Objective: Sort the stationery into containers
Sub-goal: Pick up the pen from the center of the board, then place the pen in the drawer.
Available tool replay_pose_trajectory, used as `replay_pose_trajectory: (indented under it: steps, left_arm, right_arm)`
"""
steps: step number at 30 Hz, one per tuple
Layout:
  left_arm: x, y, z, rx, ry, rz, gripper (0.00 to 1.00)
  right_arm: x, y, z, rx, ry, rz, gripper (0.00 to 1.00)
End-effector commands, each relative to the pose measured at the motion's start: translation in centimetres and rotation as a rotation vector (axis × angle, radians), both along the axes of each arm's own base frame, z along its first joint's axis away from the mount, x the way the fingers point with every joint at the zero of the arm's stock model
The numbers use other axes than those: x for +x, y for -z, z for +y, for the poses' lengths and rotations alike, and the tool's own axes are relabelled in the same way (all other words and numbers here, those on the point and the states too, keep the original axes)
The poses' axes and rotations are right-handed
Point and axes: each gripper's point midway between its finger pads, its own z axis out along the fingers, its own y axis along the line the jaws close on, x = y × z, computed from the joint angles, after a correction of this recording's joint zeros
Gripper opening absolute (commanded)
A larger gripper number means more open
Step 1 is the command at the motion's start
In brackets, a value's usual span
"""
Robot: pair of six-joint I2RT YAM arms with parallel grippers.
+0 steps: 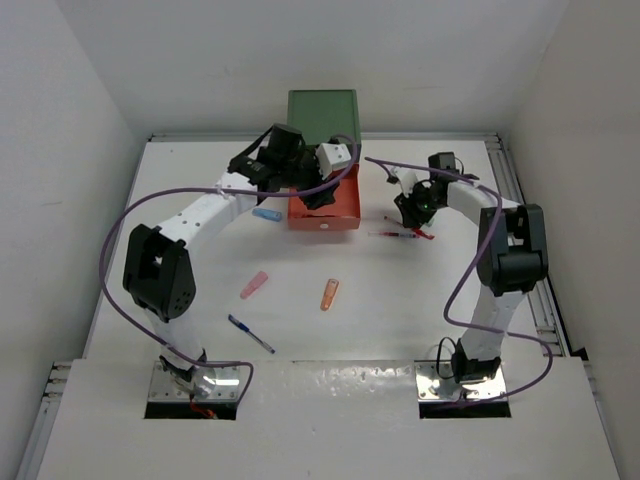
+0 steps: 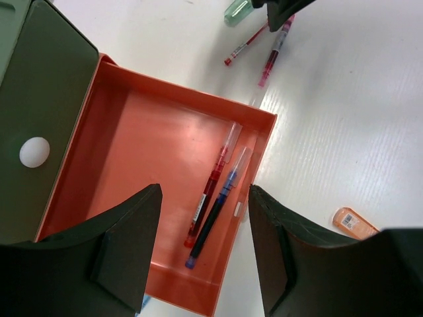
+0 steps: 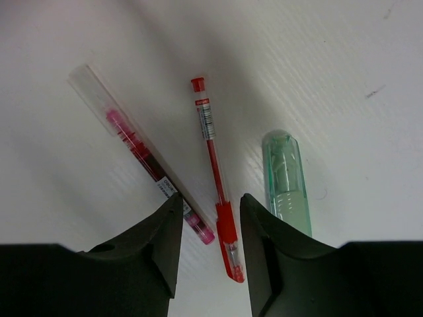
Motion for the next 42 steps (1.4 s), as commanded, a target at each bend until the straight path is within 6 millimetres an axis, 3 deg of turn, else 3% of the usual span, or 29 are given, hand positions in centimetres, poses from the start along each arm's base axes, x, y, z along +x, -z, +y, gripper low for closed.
replay_pose_trajectory:
  steps: [1,9,16,19,24,27,30,31,34,35,37,38,42]
  left_arm:
    - [-0.5,-3.8,-0.2,-0.062,0.006,-0.068,0.62]
    - [-0.8,-3.2,0.3,-0.038,0.011,-0.077,0.61]
    - [-0.6,-3.4,1.0,-0.020,-0.011,-0.100,0.62]
    - [-0.3,-3.9,1.5,-0.031,-0.031,-0.109,0.61]
    - [-0.4,-4.0,2.0,-0.035,-0.045,-0.103,0.61]
    - [0.1,-4.5,2.7,-0.045,-0.071,-0.123,0.61]
    - [0.9,-5.6,3.7,-0.123,-0.126,-0.078,0.61]
    - [1.7,-6.3,5.1,-0.153,-0.159,-0.074,0.61]
    - [1.7,-7.0,6.6,-0.228,-0.173,-0.015,0.61]
    - [2.0,-7.5,8.1,-0.242,-0.199,-0.016,0.61]
    - [1.3,-6.9,9.4,-0.256,-0.196,0.010,0.61]
    - [1.1,-7.4,11.1,-0.265,-0.214,-0.004,0.62]
    - [-2.1,-6.3,13.5,-0.194,-0.086,-0.051,0.63]
  right_arm:
    - [1.4,-0.5,0.4,0.010,-0.015,-0.025,0.40]
    - [2.0,1.0,0.5,-0.023,-0.031,-0.018,0.42]
    - [1.3,2.7,0.3,-0.040,-0.047,0.021,0.36]
    - [1.0,3.1,0.3,-0.043,-0.057,0.023,0.31]
    - [0.9,2.5,0.3,-0.052,-0.079,0.006,0.11]
    - [0.8,0.5,0.3,-0.048,-0.087,-0.034,0.01]
    - [0.5,-2.8,0.6,-0.029,-0.089,-0.081,0.00]
    - [0.7,-4.9,0.8,-0.018,-0.083,-0.125,0.00]
    - [0.8,-9.0,1.5,0.033,-0.083,-0.202,0.00]
    - [0.9,-10.5,1.8,0.054,-0.071,-0.225,0.00]
    - [0.7,-14.7,3.1,0.118,-0.079,-0.290,0.00]
    - [0.4,-15.9,3.9,0.149,-0.082,-0.291,0.00]
    - [-1.6,-20.5,9.6,0.204,-0.214,-0.368,0.00]
